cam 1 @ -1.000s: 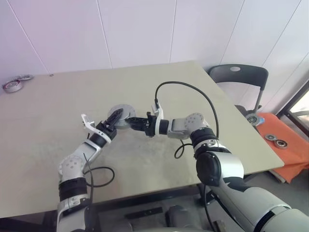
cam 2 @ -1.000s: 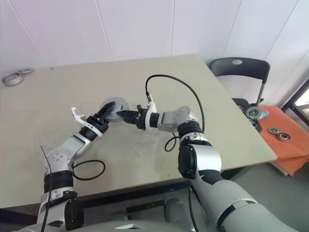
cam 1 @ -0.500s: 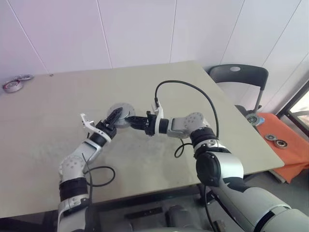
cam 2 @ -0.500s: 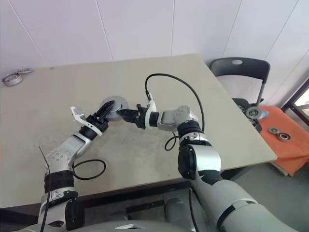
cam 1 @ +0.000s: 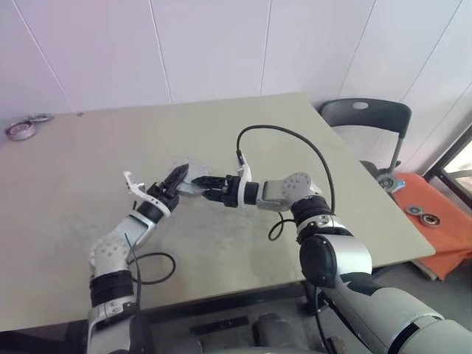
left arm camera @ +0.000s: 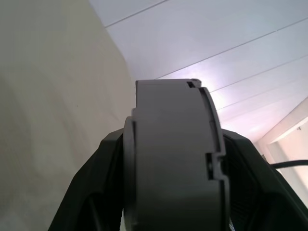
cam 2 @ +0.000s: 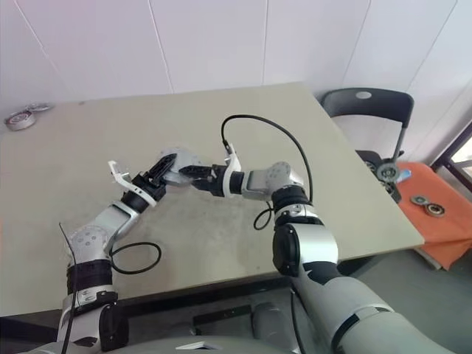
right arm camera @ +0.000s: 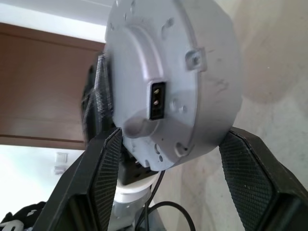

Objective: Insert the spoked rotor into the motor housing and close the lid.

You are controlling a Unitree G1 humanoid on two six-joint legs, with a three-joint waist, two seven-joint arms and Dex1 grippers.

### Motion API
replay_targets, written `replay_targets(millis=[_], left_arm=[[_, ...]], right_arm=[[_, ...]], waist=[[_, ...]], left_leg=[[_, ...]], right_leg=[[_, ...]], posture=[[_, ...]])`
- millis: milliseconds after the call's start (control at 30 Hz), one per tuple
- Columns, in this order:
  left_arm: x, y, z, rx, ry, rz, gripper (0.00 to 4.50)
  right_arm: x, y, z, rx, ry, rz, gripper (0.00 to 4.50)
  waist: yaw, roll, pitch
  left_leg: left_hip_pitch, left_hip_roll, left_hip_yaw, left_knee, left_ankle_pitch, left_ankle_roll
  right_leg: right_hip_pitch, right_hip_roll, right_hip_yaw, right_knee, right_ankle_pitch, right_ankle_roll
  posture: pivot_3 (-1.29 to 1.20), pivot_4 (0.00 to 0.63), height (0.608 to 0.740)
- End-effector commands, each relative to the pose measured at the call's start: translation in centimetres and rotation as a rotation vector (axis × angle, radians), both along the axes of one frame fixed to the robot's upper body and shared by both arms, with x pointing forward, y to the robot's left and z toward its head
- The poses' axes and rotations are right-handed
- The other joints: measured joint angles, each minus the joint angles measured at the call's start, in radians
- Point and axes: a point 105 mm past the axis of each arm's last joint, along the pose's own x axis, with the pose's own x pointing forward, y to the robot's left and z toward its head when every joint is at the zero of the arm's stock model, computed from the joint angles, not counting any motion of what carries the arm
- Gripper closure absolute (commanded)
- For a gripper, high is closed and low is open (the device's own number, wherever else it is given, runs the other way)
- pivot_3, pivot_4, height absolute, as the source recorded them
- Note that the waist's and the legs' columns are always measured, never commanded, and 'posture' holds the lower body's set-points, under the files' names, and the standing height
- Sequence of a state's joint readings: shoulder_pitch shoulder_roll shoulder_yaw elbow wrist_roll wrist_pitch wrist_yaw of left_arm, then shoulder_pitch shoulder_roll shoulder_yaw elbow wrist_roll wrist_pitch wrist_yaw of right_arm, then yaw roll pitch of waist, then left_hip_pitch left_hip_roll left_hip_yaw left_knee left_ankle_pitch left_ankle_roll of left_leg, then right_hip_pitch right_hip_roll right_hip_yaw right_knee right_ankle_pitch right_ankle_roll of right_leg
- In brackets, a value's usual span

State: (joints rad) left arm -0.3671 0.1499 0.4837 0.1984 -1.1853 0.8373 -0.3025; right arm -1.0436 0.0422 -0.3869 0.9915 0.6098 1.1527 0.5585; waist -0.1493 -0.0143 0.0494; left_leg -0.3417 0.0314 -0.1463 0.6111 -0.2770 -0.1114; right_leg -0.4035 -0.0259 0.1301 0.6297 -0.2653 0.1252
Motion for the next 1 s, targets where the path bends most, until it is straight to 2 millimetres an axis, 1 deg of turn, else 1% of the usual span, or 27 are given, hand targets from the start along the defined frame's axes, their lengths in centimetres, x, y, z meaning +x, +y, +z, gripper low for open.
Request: replay_targets(millis=[33, 267, 367, 400, 533, 667, 933, 1000], left_arm=[[0.3, 0.0, 2.6, 0.009, -0.102, -0.002, 1.84], [0.2, -0.4, 2.4, 0.026, -0.095, -0.015, 1.84], [0.4, -0.4, 2.1, 0.040, -0.081, -0.004, 2.36], [0.4, -0.3, 2.0, 0.042, -0.078, -0.004, 2.39], [0.4, -0.6, 1.6, 0.054, -0.062, -0.014, 2.39], [0.4, -0.7, 1.6, 0.055, -0.068, -0.020, 2.39], [0.6, -0.4, 1.4, 0.074, -0.056, -0.003, 2.39], [0.6, -0.2, 1.7, 0.071, -0.067, 0.004, 2.39]], right_arm=[[0.7, 0.2, 2.0, 0.047, -0.062, -0.017, 1.28], [0.8, 0.2, 1.8, 0.035, -0.059, -0.018, 1.28], [0.8, 0.2, 1.7, 0.029, -0.057, -0.025, 1.26], [0.8, 0.2, 1.7, 0.028, -0.056, -0.026, 1.26], [0.9, 0.2, 1.6, 0.023, -0.055, -0.028, 1.26], [0.9, 0.2, 1.6, 0.020, -0.056, -0.031, 1.26], [1.0, 0.2, 1.7, 0.020, -0.062, -0.032, 1.26], [1.0, 0.2, 1.8, 0.023, -0.071, -0.031, 1.26]], waist=[[0.000, 0.000, 0.000], [0.000, 0.000, 0.000], [0.000, 0.000, 0.000], [0.000, 0.000, 0.000], [0.000, 0.000, 0.000], [0.000, 0.000, 0.000], [0.000, 0.000, 0.000], [0.000, 0.000, 0.000]], left_leg=[[0.000, 0.000, 0.000, 0.000, 0.000, 0.000], [0.000, 0.000, 0.000, 0.000, 0.000, 0.000], [0.000, 0.000, 0.000, 0.000, 0.000, 0.000], [0.000, 0.000, 0.000, 0.000, 0.000, 0.000], [0.000, 0.000, 0.000, 0.000, 0.000, 0.000], [0.000, 0.000, 0.000, 0.000, 0.000, 0.000], [0.000, 0.000, 0.000, 0.000, 0.000, 0.000], [0.000, 0.000, 0.000, 0.000, 0.000, 0.000]], right_leg=[[0.000, 0.000, 0.000, 0.000, 0.000, 0.000], [0.000, 0.000, 0.000, 0.000, 0.000, 0.000], [0.000, 0.000, 0.000, 0.000, 0.000, 0.000], [0.000, 0.000, 0.000, 0.000, 0.000, 0.000], [0.000, 0.000, 0.000, 0.000, 0.000, 0.000], [0.000, 0.000, 0.000, 0.000, 0.000, 0.000], [0.000, 0.000, 0.000, 0.000, 0.000, 0.000], [0.000, 0.000, 0.000, 0.000, 0.000, 0.000]], posture=[[0.00, 0.000, 0.740], [0.00, 0.000, 0.740], [0.00, 0.000, 0.740], [0.00, 0.000, 0.740], [0.00, 0.000, 0.740], [0.00, 0.000, 0.740], [0.00, 0.000, 0.740], [0.00, 0.000, 0.740]])
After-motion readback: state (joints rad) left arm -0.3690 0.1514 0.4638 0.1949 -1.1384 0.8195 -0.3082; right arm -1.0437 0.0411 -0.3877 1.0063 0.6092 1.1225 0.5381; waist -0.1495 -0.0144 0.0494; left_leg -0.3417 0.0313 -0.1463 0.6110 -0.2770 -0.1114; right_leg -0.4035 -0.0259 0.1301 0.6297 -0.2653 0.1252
